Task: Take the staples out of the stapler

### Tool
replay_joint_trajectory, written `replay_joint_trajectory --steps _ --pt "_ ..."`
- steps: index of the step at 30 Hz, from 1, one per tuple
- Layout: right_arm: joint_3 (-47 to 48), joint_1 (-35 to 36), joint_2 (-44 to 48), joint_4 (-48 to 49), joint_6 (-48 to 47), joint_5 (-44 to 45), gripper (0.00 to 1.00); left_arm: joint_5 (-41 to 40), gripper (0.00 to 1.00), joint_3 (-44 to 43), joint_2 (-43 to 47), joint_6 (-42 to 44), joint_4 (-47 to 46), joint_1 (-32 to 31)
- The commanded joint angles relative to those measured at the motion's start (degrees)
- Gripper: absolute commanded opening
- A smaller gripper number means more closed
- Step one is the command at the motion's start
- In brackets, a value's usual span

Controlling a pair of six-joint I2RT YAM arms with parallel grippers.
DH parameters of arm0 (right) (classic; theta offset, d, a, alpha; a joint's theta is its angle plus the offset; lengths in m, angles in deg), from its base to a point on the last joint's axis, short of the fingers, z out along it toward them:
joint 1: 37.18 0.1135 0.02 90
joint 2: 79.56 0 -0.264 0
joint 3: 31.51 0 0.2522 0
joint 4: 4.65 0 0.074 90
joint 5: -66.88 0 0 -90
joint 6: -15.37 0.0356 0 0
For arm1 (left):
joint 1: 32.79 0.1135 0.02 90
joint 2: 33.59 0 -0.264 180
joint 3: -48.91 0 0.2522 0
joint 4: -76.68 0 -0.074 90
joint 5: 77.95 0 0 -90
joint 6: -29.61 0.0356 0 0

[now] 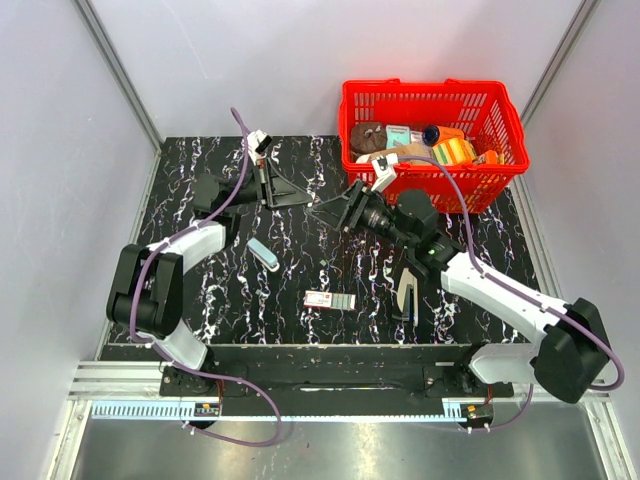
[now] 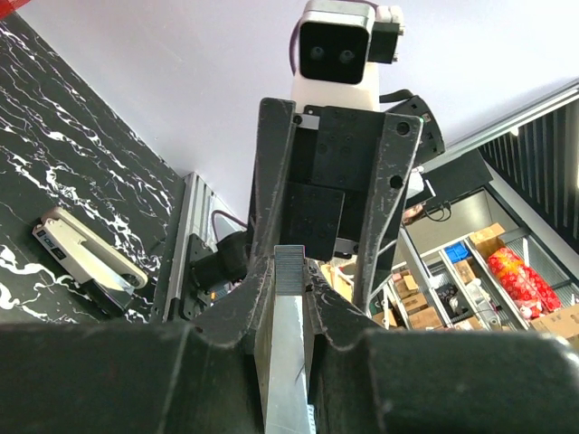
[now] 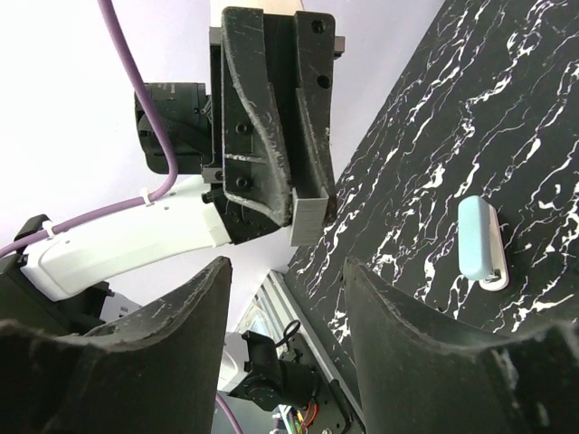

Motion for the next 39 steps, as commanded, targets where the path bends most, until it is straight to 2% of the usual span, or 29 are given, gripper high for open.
replay_joint_trajectory --steps 1,8,16,25,29,39 --pt "2.73 -0.41 -1.64 5.79 1.37 -2.29 0.57 0.47 0.10 0.75 3.16 -0.13 -5.87 0.09" --pt "2.56 -0.32 -2.44 7.46 1.46 -2.12 0.45 0.38 0.10 0.76 3.60 0.75 -4.19 0.09" --pt "2.82 -0.41 -3.40 9.04 1.29 -2.82 0.39 0.47 0.09 0.67 3.87 2.16 -1.82 0.01" --pt "3.17 -0.85 -4.55 10.45 1.37 -3.52 0.25 0.64 0.10 0.84 4.30 2.68 -0.59 0.09" --pt "2.82 -0.94 -4.55 10.53 1.28 -3.52 0.25 0.64 0.11 0.76 4.39 2.60 -0.33 -0.17" --pt "1.16 -1.46 -3.84 10.88 1.20 -3.08 0.37 0.73 0.10 0.14 4.57 1.81 -0.41 -0.17"
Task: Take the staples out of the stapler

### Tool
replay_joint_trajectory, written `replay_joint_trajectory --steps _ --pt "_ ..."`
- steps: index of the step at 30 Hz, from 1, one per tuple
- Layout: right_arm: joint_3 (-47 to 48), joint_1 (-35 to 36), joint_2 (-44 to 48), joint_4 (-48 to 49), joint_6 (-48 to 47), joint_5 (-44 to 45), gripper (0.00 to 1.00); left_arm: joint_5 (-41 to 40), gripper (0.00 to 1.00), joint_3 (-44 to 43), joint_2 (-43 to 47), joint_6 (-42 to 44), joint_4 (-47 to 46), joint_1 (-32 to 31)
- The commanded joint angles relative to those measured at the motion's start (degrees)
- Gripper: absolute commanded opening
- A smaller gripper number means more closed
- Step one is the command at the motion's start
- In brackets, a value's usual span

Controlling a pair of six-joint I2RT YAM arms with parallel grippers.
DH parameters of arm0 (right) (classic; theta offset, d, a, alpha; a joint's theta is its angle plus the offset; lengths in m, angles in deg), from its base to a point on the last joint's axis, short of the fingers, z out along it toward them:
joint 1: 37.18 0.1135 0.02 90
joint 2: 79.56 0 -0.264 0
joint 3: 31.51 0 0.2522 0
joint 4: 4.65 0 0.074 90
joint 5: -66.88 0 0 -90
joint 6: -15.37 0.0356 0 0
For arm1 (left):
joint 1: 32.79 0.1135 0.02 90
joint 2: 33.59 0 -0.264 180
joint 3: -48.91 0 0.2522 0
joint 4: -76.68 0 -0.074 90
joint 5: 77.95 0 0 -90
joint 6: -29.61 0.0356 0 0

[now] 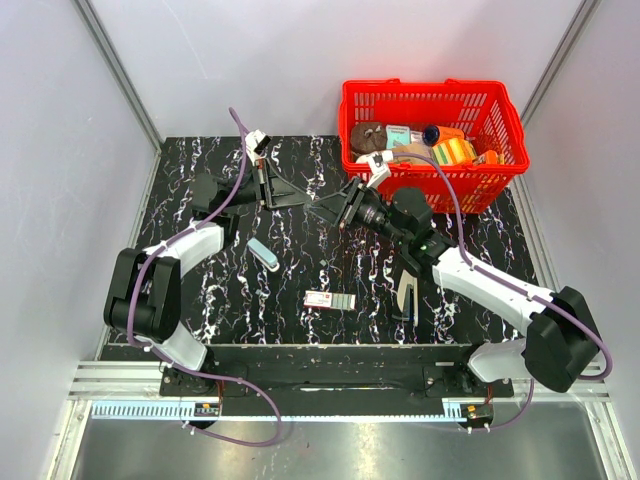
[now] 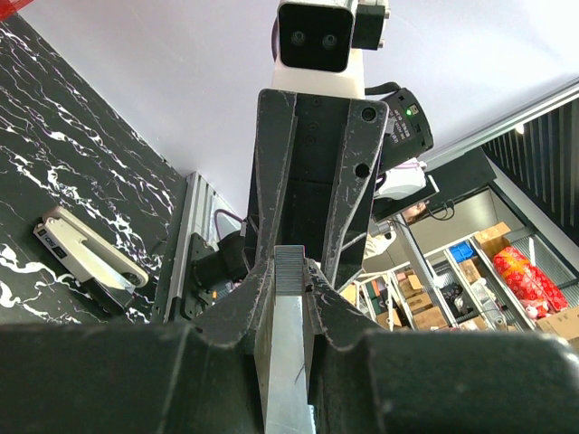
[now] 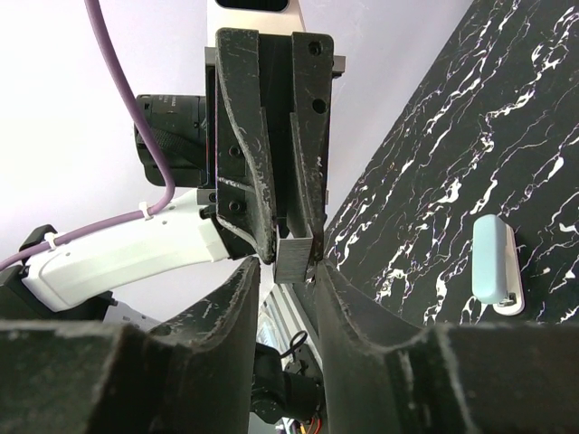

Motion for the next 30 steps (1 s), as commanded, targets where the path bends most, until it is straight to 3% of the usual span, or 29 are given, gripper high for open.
replay_joint_trajectory --steps 1,6,16,22,28,29,30 --pt "0.65 -0.89 0.88 3.89 -0.09 -0.70 0.38 0.60 0.10 -0.49 2.62 0.32 -2.18 -0.08" --pt "0.56 -1.16 0.26 5.65 0.79 -1.23 0.36 0.69 0.10 -0.41 2.98 0.23 -2.19 -0.17" --pt "0.21 -1.33 0.44 6.88 1.23 -1.75 0.13 0.77 0.11 -0.41 2.71 1.19 -1.31 -0.17" --pt "-0.67 -1.25 2.11 1.71 -0.09 -1.67 0.06 2.35 0.38 -2.69 1.49 5.93 4.04 0.70" --pt "-1.81 -0.98 3.86 -17.78 -2.99 0.35 0.00 2.45 0.43 -6.38 -0.36 21.02 20.45 4.75" --pt "-2.16 -0.72 4.13 -20.43 -3.34 1.05 0.00 1.92 0.46 -7.60 0.25 28.63 29.37 4.92" --pt "-2.25 -0.20 4.22 -24.11 -3.95 2.97 0.00 -0.17 0.47 -9.44 1.21 39.24 44.86 4.93"
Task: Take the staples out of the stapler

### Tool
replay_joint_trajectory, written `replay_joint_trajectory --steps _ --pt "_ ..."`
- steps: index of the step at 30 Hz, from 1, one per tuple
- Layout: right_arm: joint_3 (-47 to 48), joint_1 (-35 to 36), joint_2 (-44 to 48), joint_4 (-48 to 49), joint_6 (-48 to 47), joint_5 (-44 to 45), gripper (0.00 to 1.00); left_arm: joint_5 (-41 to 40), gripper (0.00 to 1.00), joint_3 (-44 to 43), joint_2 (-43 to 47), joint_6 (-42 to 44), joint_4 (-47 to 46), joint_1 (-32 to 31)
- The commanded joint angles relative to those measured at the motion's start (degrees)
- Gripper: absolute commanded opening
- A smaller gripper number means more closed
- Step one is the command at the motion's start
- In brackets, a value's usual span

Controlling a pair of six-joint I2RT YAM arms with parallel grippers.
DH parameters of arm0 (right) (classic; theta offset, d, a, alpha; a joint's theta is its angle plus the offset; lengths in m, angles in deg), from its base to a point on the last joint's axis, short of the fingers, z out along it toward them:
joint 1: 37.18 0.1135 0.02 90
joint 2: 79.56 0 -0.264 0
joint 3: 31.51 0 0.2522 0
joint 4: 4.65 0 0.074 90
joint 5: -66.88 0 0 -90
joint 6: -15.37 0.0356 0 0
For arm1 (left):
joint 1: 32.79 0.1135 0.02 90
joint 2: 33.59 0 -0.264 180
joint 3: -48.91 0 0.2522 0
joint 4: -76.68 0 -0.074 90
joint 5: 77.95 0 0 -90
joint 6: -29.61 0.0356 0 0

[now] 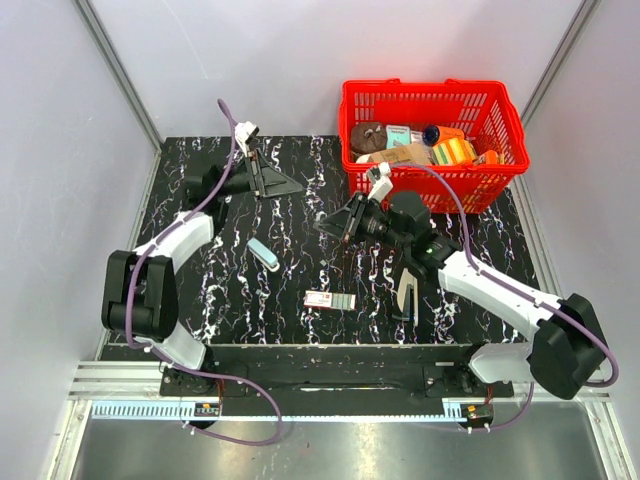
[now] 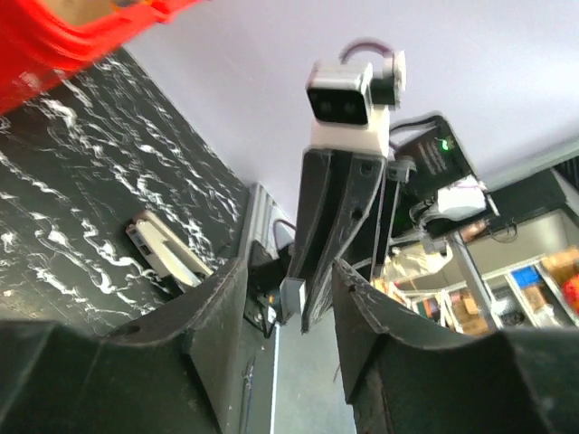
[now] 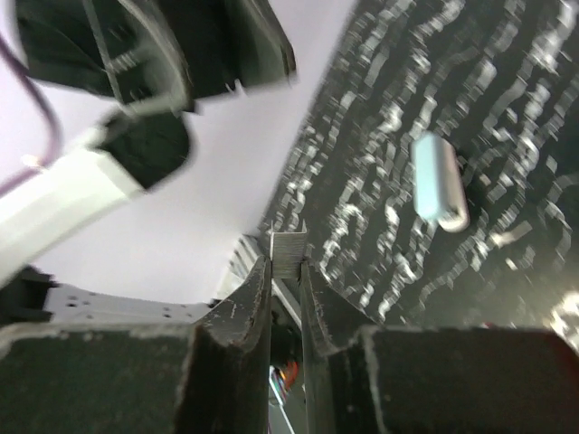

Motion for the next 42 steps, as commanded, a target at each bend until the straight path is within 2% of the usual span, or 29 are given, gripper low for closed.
replay_joint_trajectory --steps 1,2,3,4,8,15,19,33,42 --pt "-0.64 1.38 1.90 -17.18 -3.54 6.00 0.00 -5.85 0.48 -9.00 1.83 41.32 48.05 1.19" --pt "0.06 2.60 1.55 -22.69 -4.16 8.28 0.00 -10.16 0.47 -11.56 2.36 53.92 58.32 -0.03" --pt "0.94 4.10 0.68 -26.31 -4.51 11.00 0.00 -14.81 0.47 -12.37 2.62 60.49 64.60 -1.09" --pt "1.99 6.55 -0.37 -29.40 -4.60 14.77 0.00 -17.21 0.47 -12.29 2.63 64.55 66.84 -1.88" --pt "6.48 13.06 -6.08 -42.93 -0.66 25.86 0.00 -25.47 0.47 -10.62 2.71 74.15 71.95 -3.38" --pt "11.49 22.03 -16.45 -56.22 10.77 36.51 0.00 -38.49 0.45 -3.60 5.78 86.12 74.86 -8.30" --pt "16.85 23.01 -21.47 -62.73 12.19 39.24 0.00 -40.70 0.44 -0.61 7.90 88.15 73.99 -9.10" --pt "18.35 22.92 -29.03 -60.01 11.75 40.65 0.00 -40.00 0.43 3.00 10.27 87.62 73.02 -9.10" --pt "17.83 20.73 -29.74 -58.43 10.25 39.95 0.00 -39.38 0.42 4.23 11.41 87.09 72.14 -9.10"
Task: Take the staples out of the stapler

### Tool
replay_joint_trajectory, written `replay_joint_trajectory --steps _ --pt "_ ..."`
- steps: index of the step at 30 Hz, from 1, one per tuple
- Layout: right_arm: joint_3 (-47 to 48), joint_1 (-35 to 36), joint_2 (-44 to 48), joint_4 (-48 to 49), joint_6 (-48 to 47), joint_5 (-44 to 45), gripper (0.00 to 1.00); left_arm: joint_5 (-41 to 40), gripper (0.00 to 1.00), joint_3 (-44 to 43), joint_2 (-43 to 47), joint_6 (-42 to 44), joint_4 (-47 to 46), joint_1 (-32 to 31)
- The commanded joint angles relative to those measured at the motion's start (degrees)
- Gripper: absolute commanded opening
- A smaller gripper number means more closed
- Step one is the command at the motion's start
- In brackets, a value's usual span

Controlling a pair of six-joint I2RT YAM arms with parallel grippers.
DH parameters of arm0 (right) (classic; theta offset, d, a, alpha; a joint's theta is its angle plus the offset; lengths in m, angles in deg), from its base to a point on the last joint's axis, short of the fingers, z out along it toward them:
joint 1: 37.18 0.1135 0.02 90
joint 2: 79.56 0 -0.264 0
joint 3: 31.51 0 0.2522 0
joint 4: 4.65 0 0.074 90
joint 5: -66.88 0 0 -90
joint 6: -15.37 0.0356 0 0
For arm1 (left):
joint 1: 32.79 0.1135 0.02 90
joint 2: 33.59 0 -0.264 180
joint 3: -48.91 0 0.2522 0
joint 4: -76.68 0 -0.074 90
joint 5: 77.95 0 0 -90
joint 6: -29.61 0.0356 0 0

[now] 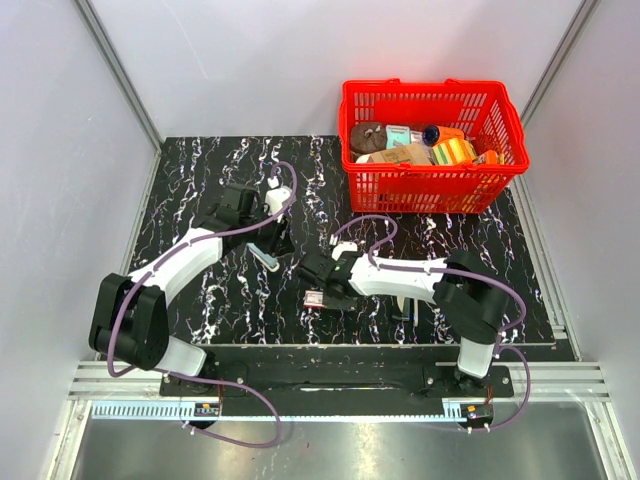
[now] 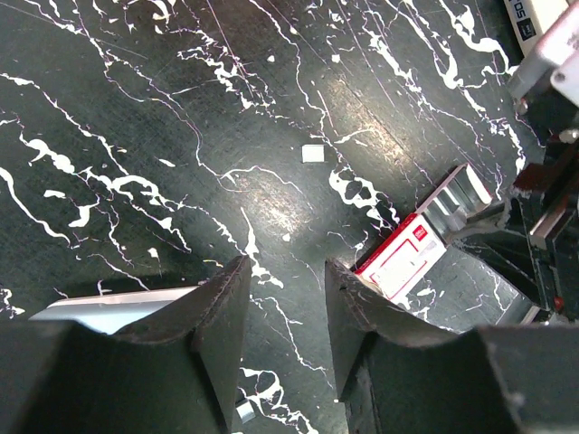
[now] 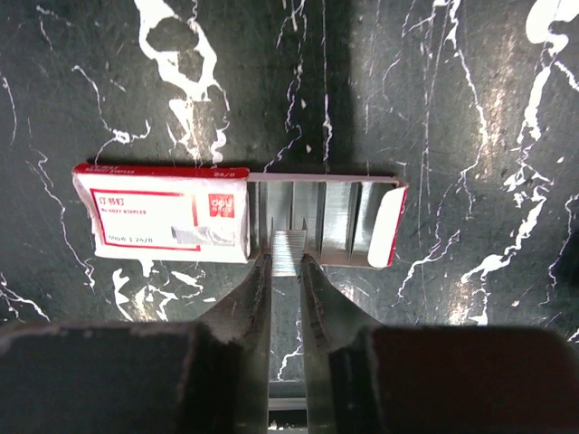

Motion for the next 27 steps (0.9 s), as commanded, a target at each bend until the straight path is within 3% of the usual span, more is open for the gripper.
replay_joint_trajectory --steps 1,19,27 --pt "1.65 -1.50 0.09 1.00 -0.59 2.09 0.00 0.31 0.42 0.91 2.56 0.24 -2.85 0.00" --pt "1.56 -2.82 -0.96 1.79 -2.00 0.24 0.00 1.36 0.42 1.00 2.56 -0.38 -3.47 0.00" --pt "2.00 -2.82 -1.40 1.62 -2.17 -0.37 0.11 1.71 0.42 1.17 3.18 -0.47 -3.38 0.00"
